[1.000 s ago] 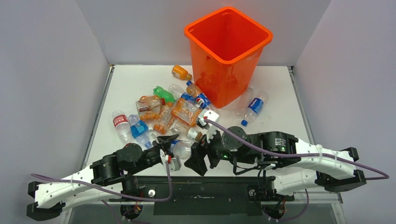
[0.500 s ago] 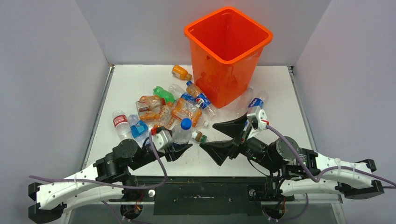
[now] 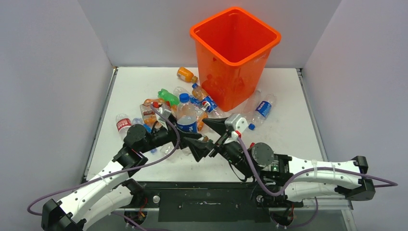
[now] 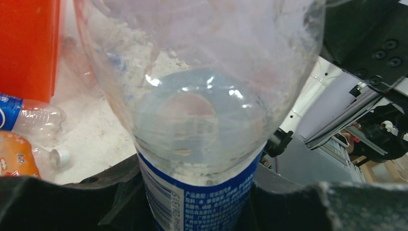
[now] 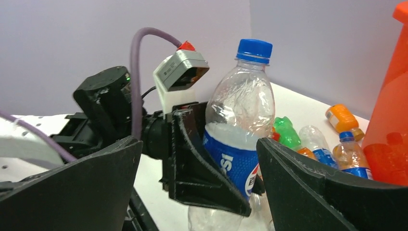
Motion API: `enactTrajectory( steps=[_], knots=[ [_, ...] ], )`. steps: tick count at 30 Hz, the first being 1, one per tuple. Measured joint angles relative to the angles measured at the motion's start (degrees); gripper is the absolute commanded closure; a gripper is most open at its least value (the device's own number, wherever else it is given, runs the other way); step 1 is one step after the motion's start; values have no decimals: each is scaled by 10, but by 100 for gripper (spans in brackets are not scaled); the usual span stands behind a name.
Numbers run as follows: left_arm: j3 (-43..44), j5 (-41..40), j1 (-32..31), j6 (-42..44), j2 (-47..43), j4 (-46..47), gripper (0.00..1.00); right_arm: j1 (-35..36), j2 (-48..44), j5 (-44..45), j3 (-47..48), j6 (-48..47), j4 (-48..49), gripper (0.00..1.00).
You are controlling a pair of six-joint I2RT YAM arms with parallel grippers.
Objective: Put the plastic bottles in the bin
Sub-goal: Place the plastic bottle in the trash bin.
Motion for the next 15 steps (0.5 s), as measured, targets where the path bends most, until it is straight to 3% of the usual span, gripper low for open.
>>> enactTrajectory(
  steps=[5, 10, 15],
  knots=[
    [0, 10, -12, 19, -23, -3, 100, -26, 66, 25, 81, 20, -40, 0],
    [0, 5, -26, 49, -42, -7, 100, -111, 94, -2, 143, 77, -72, 14],
    [0, 2, -30, 73, -36, -18, 100, -118, 111, -31, 177, 96, -108, 23]
  ],
)
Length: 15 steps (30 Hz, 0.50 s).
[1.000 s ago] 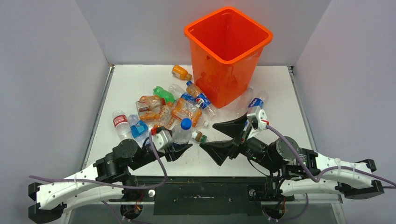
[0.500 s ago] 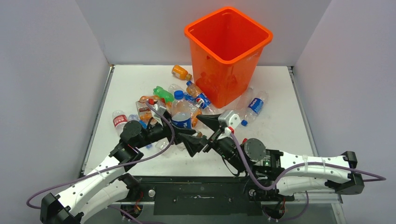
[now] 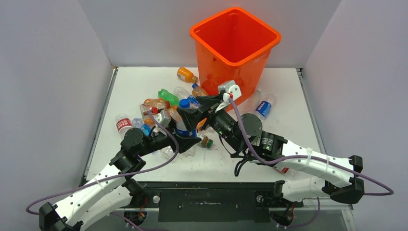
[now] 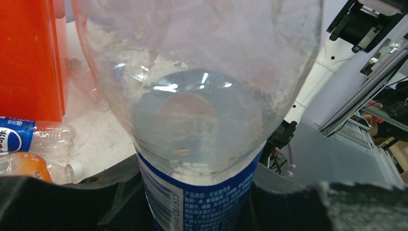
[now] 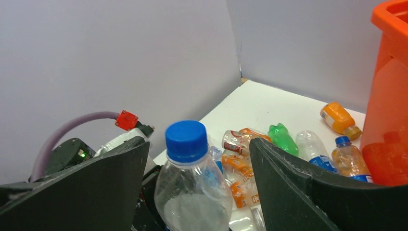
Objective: Put the plastic bottles in the bin
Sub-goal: Place the plastic bottle in the trash bin.
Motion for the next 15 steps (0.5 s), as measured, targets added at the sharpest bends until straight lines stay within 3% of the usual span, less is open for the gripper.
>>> enactTrajectory(
  steps=[2, 7, 12, 15],
  knots=[
    [0, 0, 0, 7, 2, -4, 100, -3, 14, -14, 22, 2, -12, 25],
    [0, 0, -3, 17, 3, -12, 100, -8, 31, -26, 45, 6, -40, 46],
    [0, -2, -5, 20, 4, -21, 100, -20, 46, -34, 51, 17, -72, 57],
    [0, -3, -5, 21, 6, -32, 91, -22, 48, -35, 52, 21, -83, 78]
  ],
)
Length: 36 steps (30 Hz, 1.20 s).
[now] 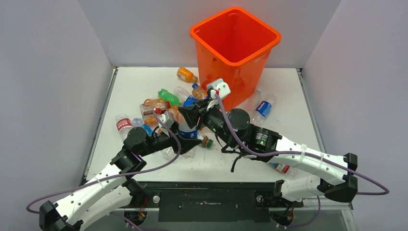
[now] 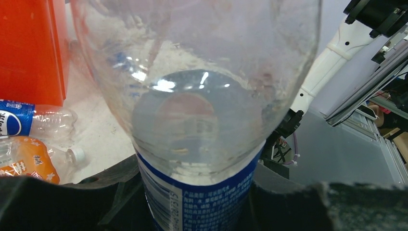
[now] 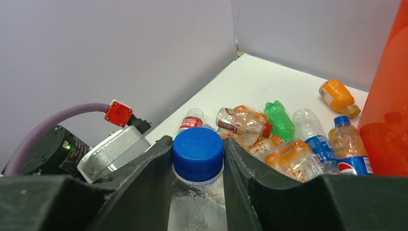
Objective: Put the plastic bottles in the bin
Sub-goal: Place the plastic bottle in the trash bin.
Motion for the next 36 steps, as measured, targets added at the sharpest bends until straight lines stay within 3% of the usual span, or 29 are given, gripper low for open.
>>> enactTrajectory(
  steps=[1, 4, 14, 20, 25, 29, 36],
  knots=[
    [0, 0, 0, 1, 1, -3, 75, 0, 0, -1, 1, 1, -4, 91],
    [0, 1, -1, 4, 0, -3, 5, -2, 1, -3, 8, 0, -19, 95],
    [-42, -65, -5, 41, -90, 53, 4, -7, -17, 34, 85, -38, -96, 95],
    [-57, -116, -8, 56, -131, 66, 4, -7, -59, 78, 109, -132, 47, 95],
    [-58, -134, -25, 68, -132, 68, 4, -17, 8, 131, 225, -246, 184, 95],
    [-58, -151, -48, 82, -132, 65, 4, -92, 71, 152, 286, -278, 245, 95],
    [-58, -204, -80, 105, -143, 53, 4, -282, 156, 181, 281, -232, 298, 95]
  ],
)
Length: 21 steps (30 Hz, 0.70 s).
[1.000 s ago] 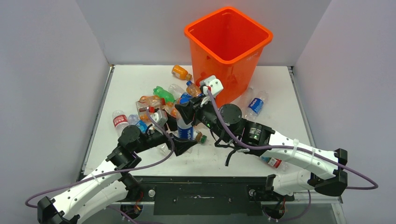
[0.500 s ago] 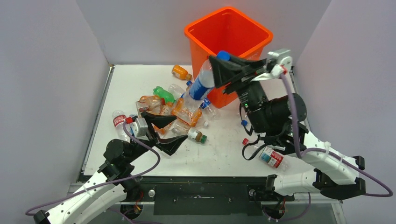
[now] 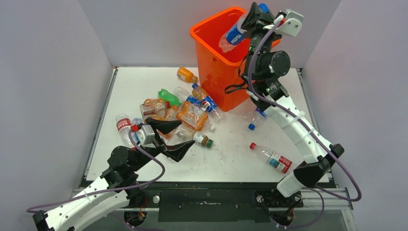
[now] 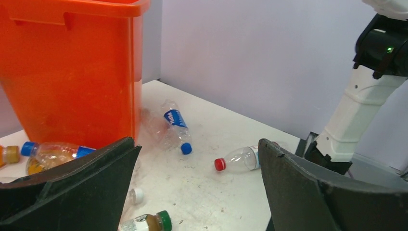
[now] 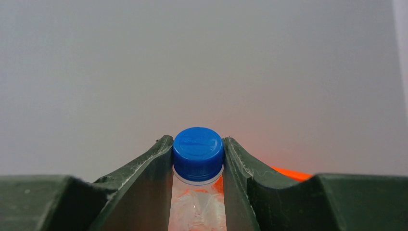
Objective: Put the plastic bottles in the bin
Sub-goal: Place the plastic bottle in the trash bin.
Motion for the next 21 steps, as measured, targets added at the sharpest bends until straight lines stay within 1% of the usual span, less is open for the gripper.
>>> enactTrajectory(
  steps=[3, 5, 6, 9, 11, 12, 13, 14, 16, 17, 19, 21],
  knots=[
    [0, -28, -1, 9, 1, -12, 4, -72, 30, 4, 11, 34, 27, 95],
    [0, -45, -1, 11, 0, -18, 4, -111, 67, 8, 61, 57, 25, 95],
    [0, -53, -1, 12, -1, -20, 4, -133, 94, 10, 101, 71, 18, 95],
    [0, -71, -1, 15, -5, -23, 4, -172, 144, 9, 164, 109, -12, 95],
    [0, -84, -1, 19, -9, -24, 4, -189, 159, 3, 167, 133, -37, 94],
    [0, -90, -1, 21, -10, -26, 4, -197, 167, -2, 167, 146, -51, 92],
    [0, -94, -1, 22, -11, -27, 4, -204, 175, -8, 167, 158, -65, 85],
    [0, -99, -1, 23, -11, -30, 4, -211, 183, -15, 167, 171, -79, 72],
    [0, -110, -1, 25, -11, -36, 4, -224, 201, -34, 167, 196, -112, 39],
    [0, -115, -1, 26, -11, -39, 4, -230, 210, -45, 168, 208, -127, 29],
    [0, -125, -1, 27, -12, -43, 4, -240, 231, -69, 177, 229, -165, 20],
    [0, -136, -1, 28, -15, -48, 4, -245, 250, -85, 197, 239, -200, 17]
  ],
)
